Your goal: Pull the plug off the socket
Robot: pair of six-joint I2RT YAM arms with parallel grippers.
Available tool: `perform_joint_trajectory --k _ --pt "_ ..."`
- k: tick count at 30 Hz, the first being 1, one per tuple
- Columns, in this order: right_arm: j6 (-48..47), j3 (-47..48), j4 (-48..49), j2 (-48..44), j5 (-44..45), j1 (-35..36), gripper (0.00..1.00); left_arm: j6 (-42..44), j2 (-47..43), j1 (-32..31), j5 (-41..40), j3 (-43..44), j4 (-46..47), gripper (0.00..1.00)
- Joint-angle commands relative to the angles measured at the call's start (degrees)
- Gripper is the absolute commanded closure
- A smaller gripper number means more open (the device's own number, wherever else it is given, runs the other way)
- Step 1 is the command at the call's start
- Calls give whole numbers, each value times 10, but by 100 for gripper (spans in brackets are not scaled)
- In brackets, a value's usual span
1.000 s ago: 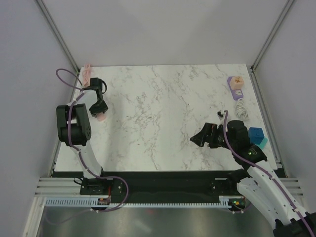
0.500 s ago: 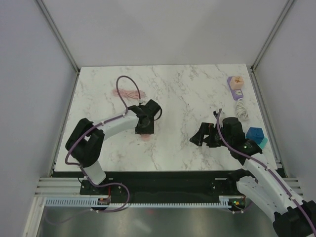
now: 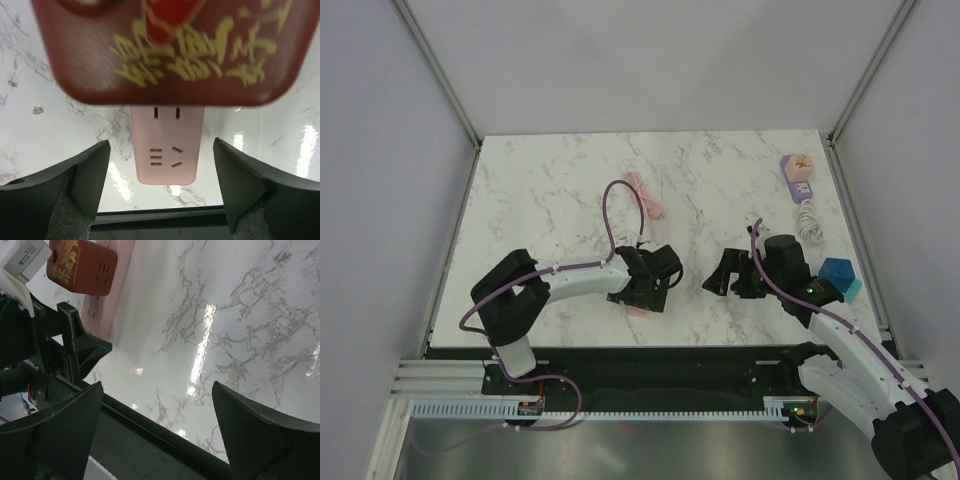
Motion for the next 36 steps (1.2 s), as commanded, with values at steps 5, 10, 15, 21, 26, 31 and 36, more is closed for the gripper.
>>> perform_joint_trajectory --k 5,10,15,21,26,31,36 --pt "-2 16 21 11 7 -1 2 5 -114 -20 -15 -27 -6 0" --pt "0 7 22 17 11 -1 2 70 -142 -14 -49 3 -6 2" --pt "5 -7 22 15 5 -1 2 174 -75 34 -30 113 -7 4" --pt "18 -16 22 -6 -7 -1 2 228 -12 82 21 175 1 2" --pt "20 -16 22 -6 -17 -1 2 241 39 99 35 206 3 3" --pt "15 -16 30 7 -38 -1 2 237 50 99 50 187 21 12" --pt "18 -20 46 38 -48 1 2 232 41 99 62 172 34 32"
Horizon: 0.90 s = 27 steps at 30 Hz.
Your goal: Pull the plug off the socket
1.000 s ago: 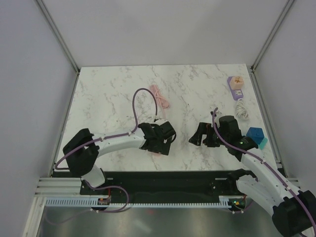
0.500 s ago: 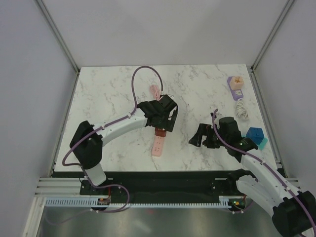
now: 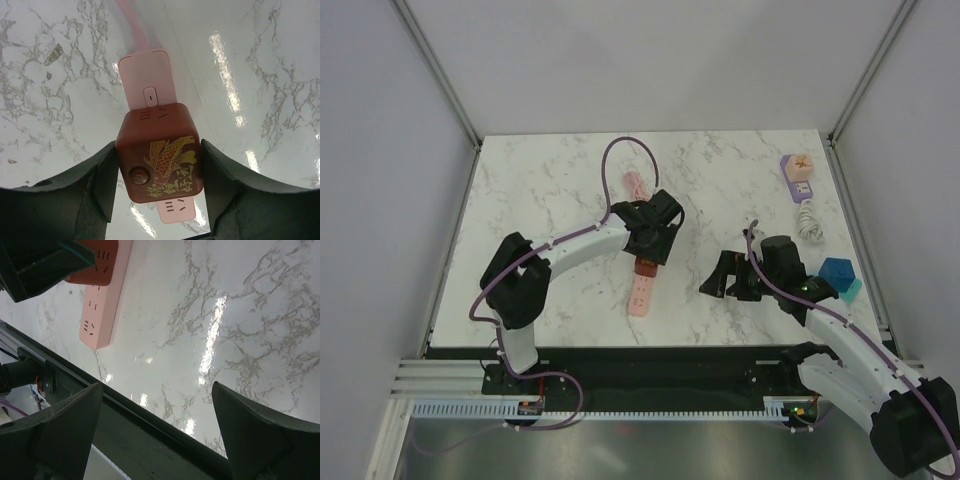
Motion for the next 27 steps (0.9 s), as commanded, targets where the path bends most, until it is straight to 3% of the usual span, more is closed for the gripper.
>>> perform_joint_trajectory --k 1,2,5,6,9,11,12,19,24,27 --pt "7 -5 30 21 -19 2 2 15 -15 0 16 -8 28 37" --pt "11 -8 46 32 -19 4 3 15 -18 0 20 -10 29 45" --pt "37 -16 100 57 -28 14 4 14 -20 3 38 -15 35 55" --pt "47 -18 117 64 -30 18 4 13 -21 7 43 -16 35 65" --pt "81 -24 192 96 -51 32 4 7 -32 16 62 -25 39 82" --pt "101 -31 252 122 -56 39 5 5 -46 19 73 -39 50 85" --pt "119 -33 271 132 -58 49 5 2 -54 24 76 -45 52 98" --pt "163 -19 381 233 -38 112 10 -14 -105 41 110 -74 68 98" --pt "204 -34 506 290 -43 145 24 -23 -162 57 133 -109 99 98" --pt "210 -29 555 318 -29 174 26 -26 -178 68 155 -124 109 98"
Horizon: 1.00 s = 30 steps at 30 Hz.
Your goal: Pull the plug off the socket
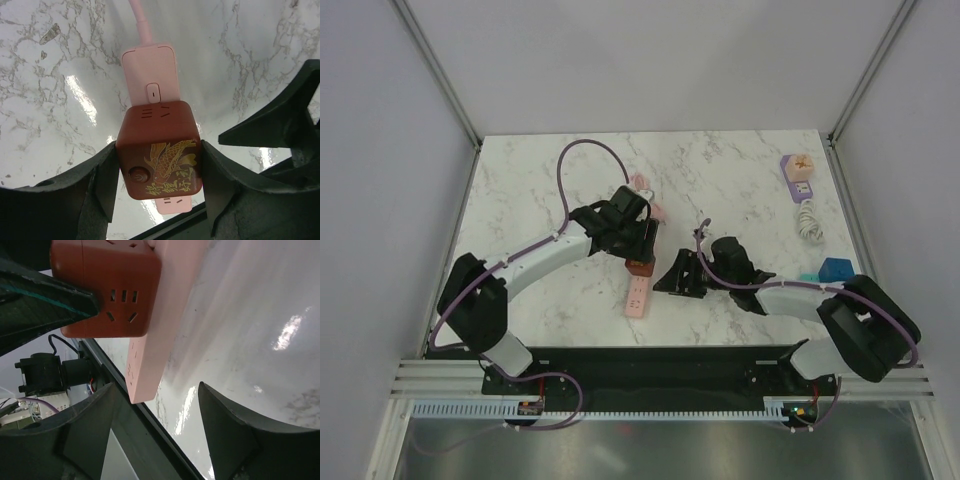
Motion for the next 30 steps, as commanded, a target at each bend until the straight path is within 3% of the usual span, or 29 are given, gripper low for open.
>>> perform_joint_trajectory --k 1,5,11,16,21,26,30 --pt "16 2 128 30 22 32 25 -18 -44 12 54 -8 48 98" --pt "20 6 167 74 49 56 23 -23 -55 19 67 -21 56 98" --pt "58 -17 269 120 77 74 27 -25 -64 21 81 -28 60 98" --pt "45 -11 249 117 98 76 28 -24 -75 21 87 -36 60 98" --pt "64 -13 277 140 92 76 37 -25 -83 21 90 -44 62 98" --pt "78 -24 321 151 97 76 40 -25 -86 21 95 -48 67 98" --pt "85 -25 332 159 93 76 49 -26 -86 21 99 -51 71 98"
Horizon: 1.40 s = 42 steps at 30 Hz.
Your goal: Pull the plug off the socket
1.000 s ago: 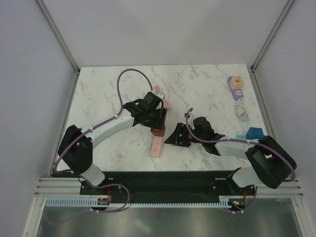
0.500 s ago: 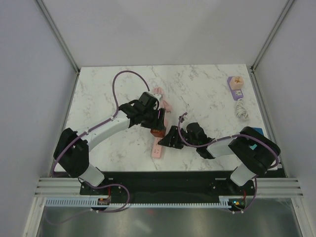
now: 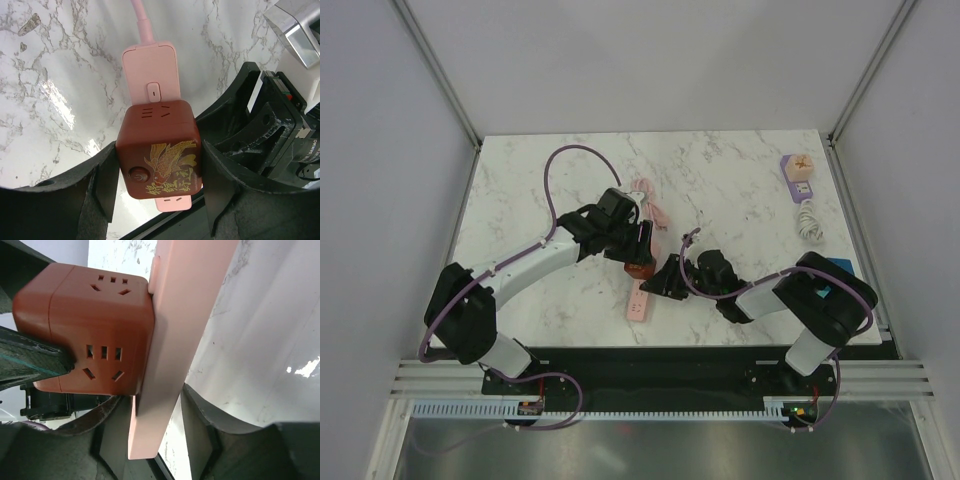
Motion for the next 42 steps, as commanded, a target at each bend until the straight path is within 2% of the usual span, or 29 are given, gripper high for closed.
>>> perform_joint_trajectory --k 1,5,7,8,9,12,22,35,42 --pt "10 -1 53 11 6 2 50 -18 -30 -1 31 2 37 98" --pt "22 -7 68 21 2 3 55 -21 -28 -1 33 1 39 98" --pt "29 -11 79 27 1 2 66 -23 -28 -1 33 0 43 98" --pt "34 -14 80 29 2 2 79 -24 -28 -1 35 -3 45 98" --pt "39 -14 80 29 3 2 85 -24 -28 -1 35 -5 46 98" --pt "55 -19 74 34 14 2 100 -23 -28 -1 36 -12 51 98" --pt "100 -12 17 51 49 1 100 -19 -53 -1 37 -45 65 98" --pt "155 -35 98 129 37 -3 100 -10 -87 -1 45 -75 94 98" --pt "155 -35 90 142 40 -4 100 -9 -112 -2 32 -78 97 98"
